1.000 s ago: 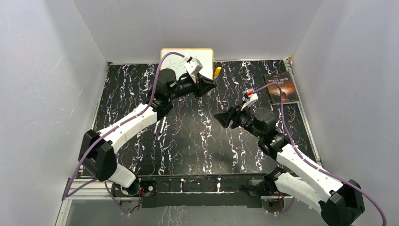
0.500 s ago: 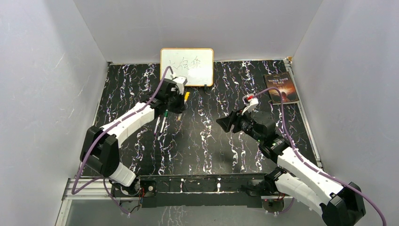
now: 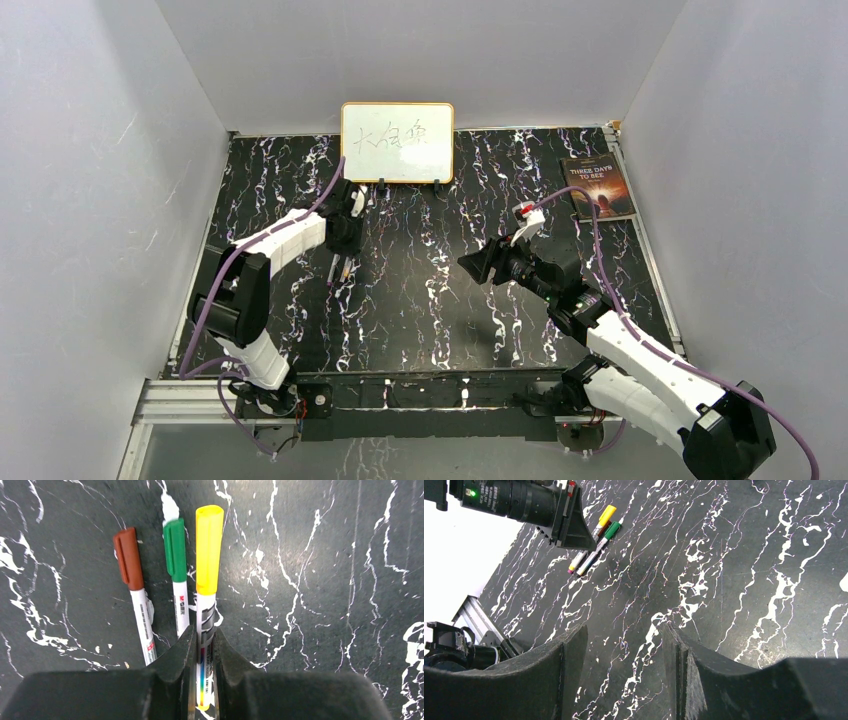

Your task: Insert the pens into the pen caps

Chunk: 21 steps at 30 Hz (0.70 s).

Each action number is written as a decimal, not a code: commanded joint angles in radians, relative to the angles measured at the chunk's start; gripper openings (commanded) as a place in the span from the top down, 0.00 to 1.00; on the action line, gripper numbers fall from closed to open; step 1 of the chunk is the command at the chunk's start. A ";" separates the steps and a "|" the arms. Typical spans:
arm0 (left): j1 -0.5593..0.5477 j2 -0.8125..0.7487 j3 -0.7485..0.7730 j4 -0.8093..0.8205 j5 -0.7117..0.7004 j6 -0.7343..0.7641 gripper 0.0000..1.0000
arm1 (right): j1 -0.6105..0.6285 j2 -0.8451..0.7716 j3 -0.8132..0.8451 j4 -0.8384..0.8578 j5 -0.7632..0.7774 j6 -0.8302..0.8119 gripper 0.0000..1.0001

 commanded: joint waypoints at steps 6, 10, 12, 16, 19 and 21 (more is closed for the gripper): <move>0.004 -0.014 -0.082 0.031 0.077 -0.080 0.94 | 0.000 0.002 0.001 0.051 -0.012 -0.008 0.46; 0.005 -0.013 -0.088 0.045 0.093 -0.107 0.94 | 0.000 0.004 0.002 0.048 -0.012 -0.011 0.46; 0.005 -0.011 -0.085 0.048 0.095 -0.115 0.94 | 0.000 0.005 0.001 0.049 -0.011 -0.011 0.46; 0.005 0.006 -0.078 0.047 0.093 -0.118 0.91 | 0.000 0.007 0.000 0.052 -0.012 -0.008 0.46; 0.004 0.005 -0.079 0.042 0.080 -0.112 0.89 | 0.000 0.005 0.002 0.051 -0.010 -0.007 0.46; 0.005 0.005 -0.079 0.035 0.065 -0.105 0.88 | -0.001 0.005 0.001 0.050 -0.008 -0.010 0.46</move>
